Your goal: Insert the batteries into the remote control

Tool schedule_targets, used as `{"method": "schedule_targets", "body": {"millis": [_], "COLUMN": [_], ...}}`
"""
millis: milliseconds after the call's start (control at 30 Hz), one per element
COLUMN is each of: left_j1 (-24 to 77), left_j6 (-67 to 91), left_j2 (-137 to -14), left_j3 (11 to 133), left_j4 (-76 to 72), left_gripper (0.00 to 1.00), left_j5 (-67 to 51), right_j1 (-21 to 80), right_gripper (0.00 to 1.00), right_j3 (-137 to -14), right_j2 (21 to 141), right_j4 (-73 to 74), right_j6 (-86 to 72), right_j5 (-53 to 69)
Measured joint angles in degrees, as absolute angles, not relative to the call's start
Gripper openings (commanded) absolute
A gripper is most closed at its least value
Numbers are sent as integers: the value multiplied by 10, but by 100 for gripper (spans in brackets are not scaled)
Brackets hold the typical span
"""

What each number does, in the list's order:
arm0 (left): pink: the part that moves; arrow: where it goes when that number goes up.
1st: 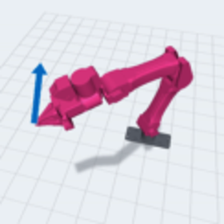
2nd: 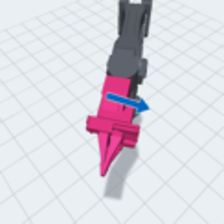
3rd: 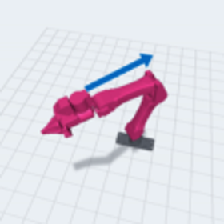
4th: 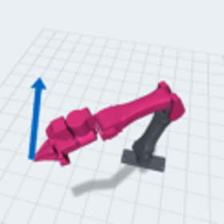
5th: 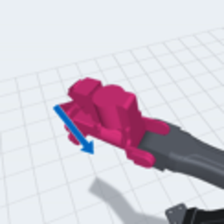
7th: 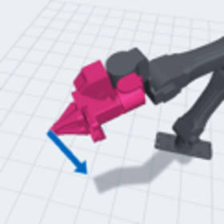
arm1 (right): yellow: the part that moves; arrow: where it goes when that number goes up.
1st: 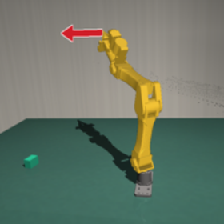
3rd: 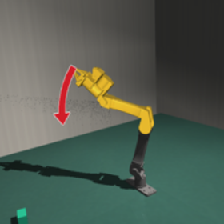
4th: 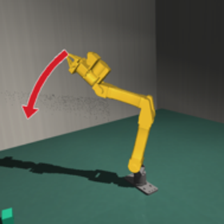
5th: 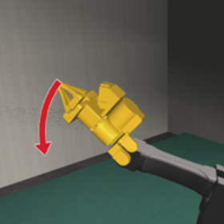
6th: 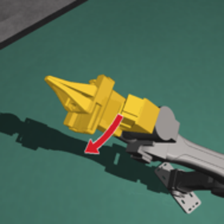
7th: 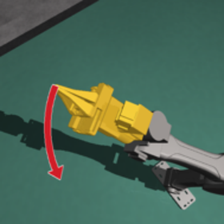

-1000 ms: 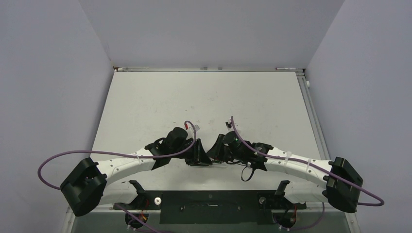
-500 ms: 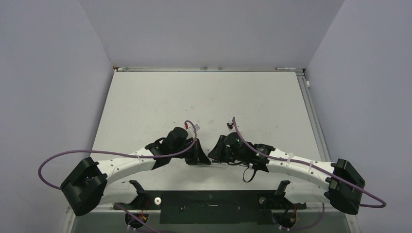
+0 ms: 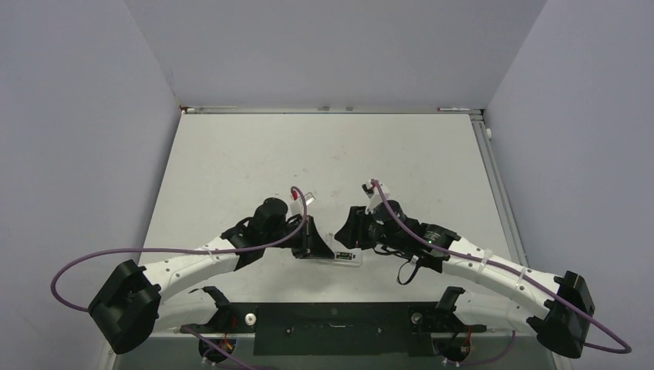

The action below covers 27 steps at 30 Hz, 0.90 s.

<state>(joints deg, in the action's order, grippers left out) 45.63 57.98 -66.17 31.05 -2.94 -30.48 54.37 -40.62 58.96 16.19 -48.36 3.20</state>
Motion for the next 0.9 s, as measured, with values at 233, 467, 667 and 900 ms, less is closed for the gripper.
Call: {"method": "schedule_targets", "body": {"millis": [233,467,667,900], "left_j1": [440,439,430,419], "left_j6": [594,647,725,841], "left_j2": [-656,-657,-666,-685], "left_j3": [287,257,224,188], "left_j4": [-92,-185,-289,-434], "left_gripper": [0,0,0,0], "left_j5": [-409,-494,-545,-575], "right_j1": [546,593,640,705], "right_gripper": [39,38,35,35], "right_j3": [-430,-431,-449,-460], "right_j2": [555,508,498,498], "right_j4": [176,185,221,254], "right_j6": [-291,-73,112,297], "right_j5": [86,130,150,138]}}
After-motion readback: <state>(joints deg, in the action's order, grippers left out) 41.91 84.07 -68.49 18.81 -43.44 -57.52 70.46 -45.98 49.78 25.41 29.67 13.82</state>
